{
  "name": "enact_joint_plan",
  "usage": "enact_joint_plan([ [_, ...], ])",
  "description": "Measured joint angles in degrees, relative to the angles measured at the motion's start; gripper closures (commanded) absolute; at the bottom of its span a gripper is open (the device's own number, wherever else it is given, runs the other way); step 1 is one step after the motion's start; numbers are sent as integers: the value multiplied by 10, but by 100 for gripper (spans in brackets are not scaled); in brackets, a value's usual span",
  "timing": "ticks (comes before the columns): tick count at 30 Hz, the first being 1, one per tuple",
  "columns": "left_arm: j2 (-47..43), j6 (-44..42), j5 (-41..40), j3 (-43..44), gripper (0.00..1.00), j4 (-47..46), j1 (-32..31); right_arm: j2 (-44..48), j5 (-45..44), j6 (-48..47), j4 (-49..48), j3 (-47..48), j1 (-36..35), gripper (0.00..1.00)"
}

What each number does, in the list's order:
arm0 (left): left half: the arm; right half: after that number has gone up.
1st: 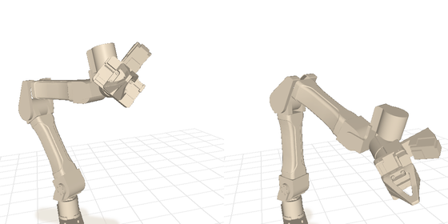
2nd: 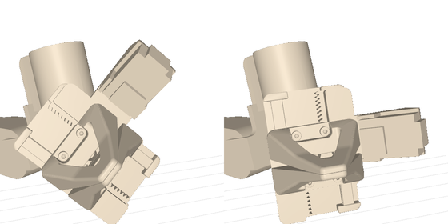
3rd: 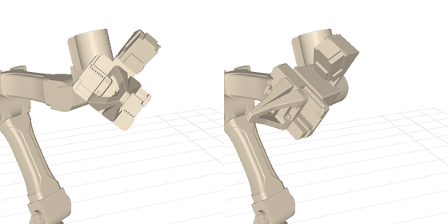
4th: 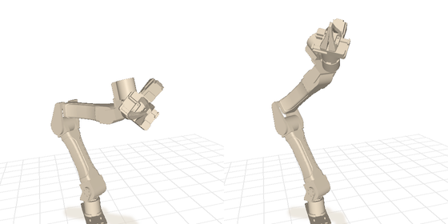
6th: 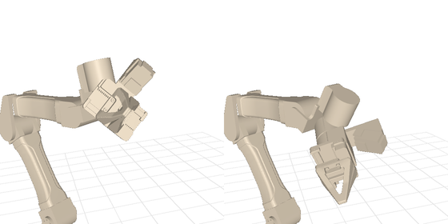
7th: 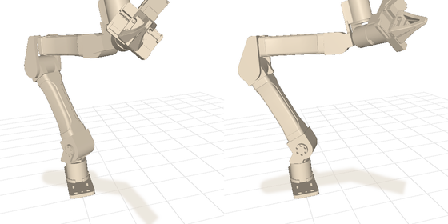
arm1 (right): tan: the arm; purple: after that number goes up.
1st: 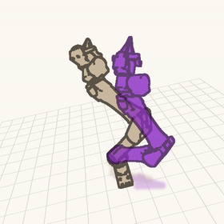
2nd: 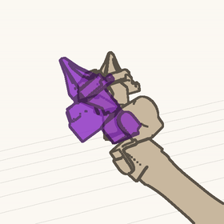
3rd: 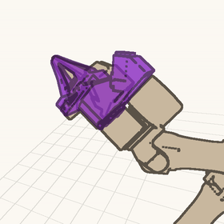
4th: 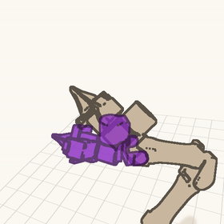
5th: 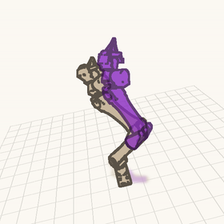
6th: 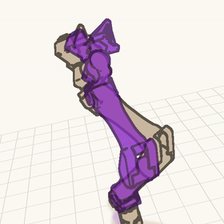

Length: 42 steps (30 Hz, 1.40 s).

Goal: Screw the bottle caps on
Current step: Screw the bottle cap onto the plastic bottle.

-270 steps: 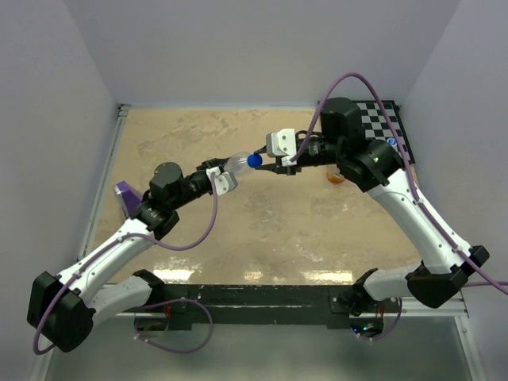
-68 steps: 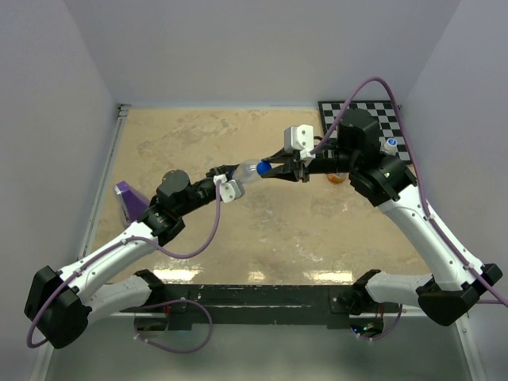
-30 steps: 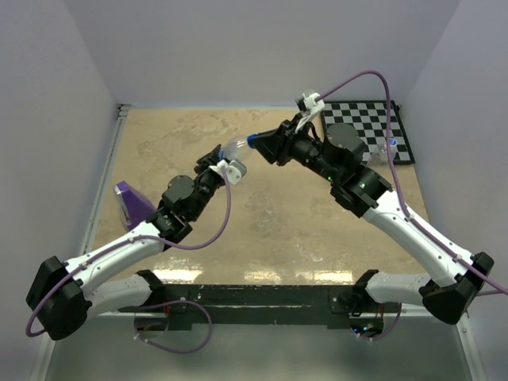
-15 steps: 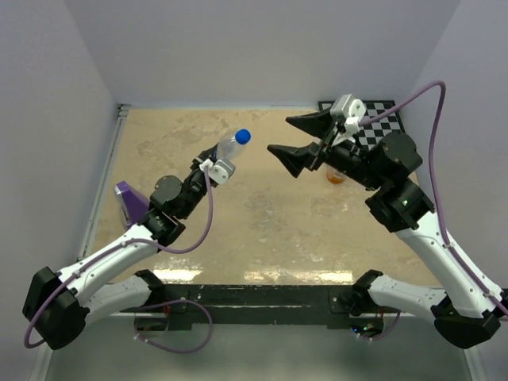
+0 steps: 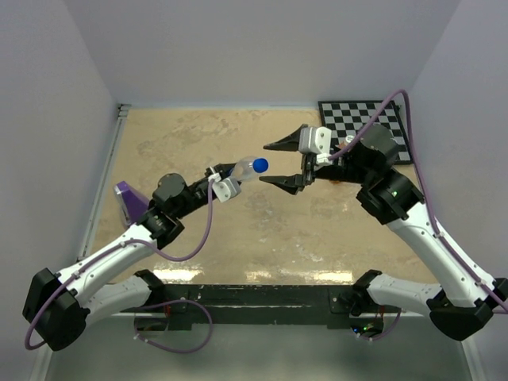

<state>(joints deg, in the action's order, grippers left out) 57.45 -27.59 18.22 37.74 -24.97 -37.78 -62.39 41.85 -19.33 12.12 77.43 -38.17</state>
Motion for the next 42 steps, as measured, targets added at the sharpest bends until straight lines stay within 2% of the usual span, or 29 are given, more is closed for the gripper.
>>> enact_joint_plan([
  [13, 1, 1, 43, 15, 71, 19, 3, -30, 66, -54, 56, 23, 0, 50],
  [15, 1, 1, 47, 15, 72, 23, 3, -32, 70, -57, 58, 23, 0, 58],
  [17, 1, 1, 52, 15, 72, 24, 3, -33, 70, -61, 60, 24, 0, 74],
  [19, 1, 1, 58, 15, 72, 26, 3, -33, 71, -65, 61, 26, 2, 94],
  [20, 1, 1, 60, 16, 72, 28, 3, -33, 71, -66, 62, 28, 2, 100],
  [25, 1, 5, 61, 18, 72, 32, 3, -33, 66, -55, 54, 27, 3, 100],
  [30, 1, 11, 31, 18, 72, 28, 3, -27, 26, 11, 4, 4, 2, 100],
  [35, 2, 11, -44, 18, 73, 19, 0, -29, -55, 109, -75, -28, -8, 100],
  [42, 16, 10, -192, 18, 73, 4, -23, -54, -229, 252, -115, -32, -29, 100],
])
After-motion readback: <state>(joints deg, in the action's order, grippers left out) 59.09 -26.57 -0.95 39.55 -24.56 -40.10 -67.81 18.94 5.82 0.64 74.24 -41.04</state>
